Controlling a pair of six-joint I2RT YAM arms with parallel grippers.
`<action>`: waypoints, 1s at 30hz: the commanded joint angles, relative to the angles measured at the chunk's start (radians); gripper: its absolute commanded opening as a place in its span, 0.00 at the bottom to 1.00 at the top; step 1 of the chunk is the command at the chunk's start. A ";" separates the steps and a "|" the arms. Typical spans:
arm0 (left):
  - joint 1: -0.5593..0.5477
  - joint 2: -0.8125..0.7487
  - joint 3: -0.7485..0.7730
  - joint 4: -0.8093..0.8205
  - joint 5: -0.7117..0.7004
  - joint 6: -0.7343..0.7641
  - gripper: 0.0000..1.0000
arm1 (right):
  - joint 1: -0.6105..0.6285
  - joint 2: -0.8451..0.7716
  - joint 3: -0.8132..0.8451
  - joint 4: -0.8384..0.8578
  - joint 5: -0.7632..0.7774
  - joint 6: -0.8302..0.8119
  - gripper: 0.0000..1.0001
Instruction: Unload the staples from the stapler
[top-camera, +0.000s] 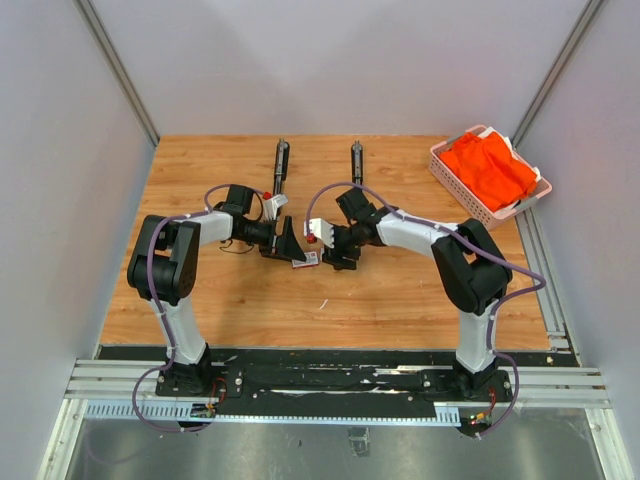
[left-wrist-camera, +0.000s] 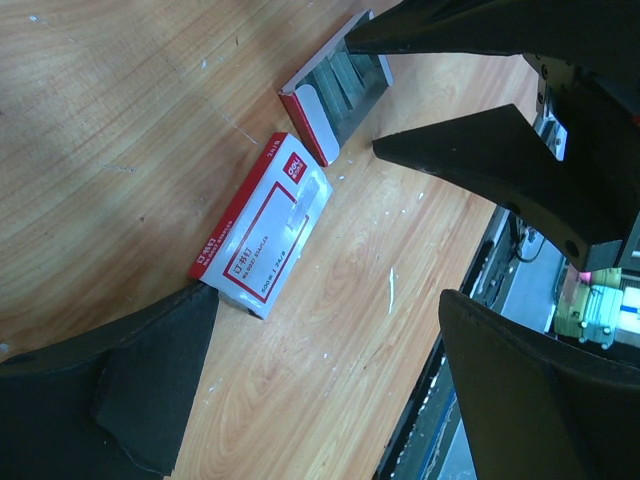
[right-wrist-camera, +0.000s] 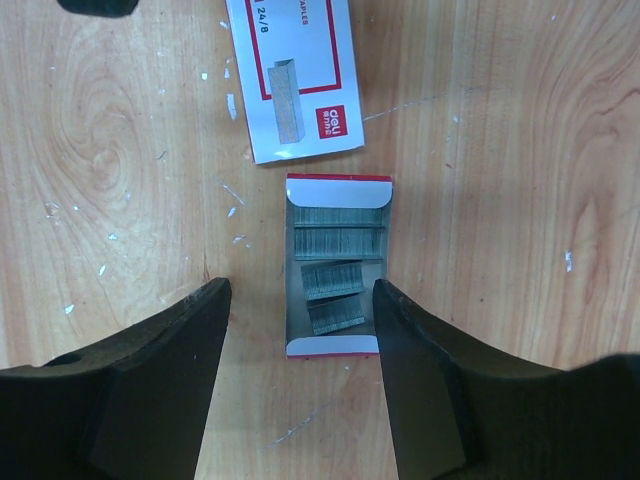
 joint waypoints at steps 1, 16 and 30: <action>0.004 0.021 -0.011 0.017 0.006 0.016 0.98 | -0.015 0.016 0.041 -0.028 0.020 -0.025 0.61; 0.003 0.026 -0.012 0.019 0.019 0.016 0.98 | -0.047 0.065 0.127 -0.157 -0.062 -0.117 0.61; 0.003 0.030 -0.014 0.023 0.027 0.013 0.98 | -0.064 0.115 0.151 -0.210 -0.093 -0.132 0.55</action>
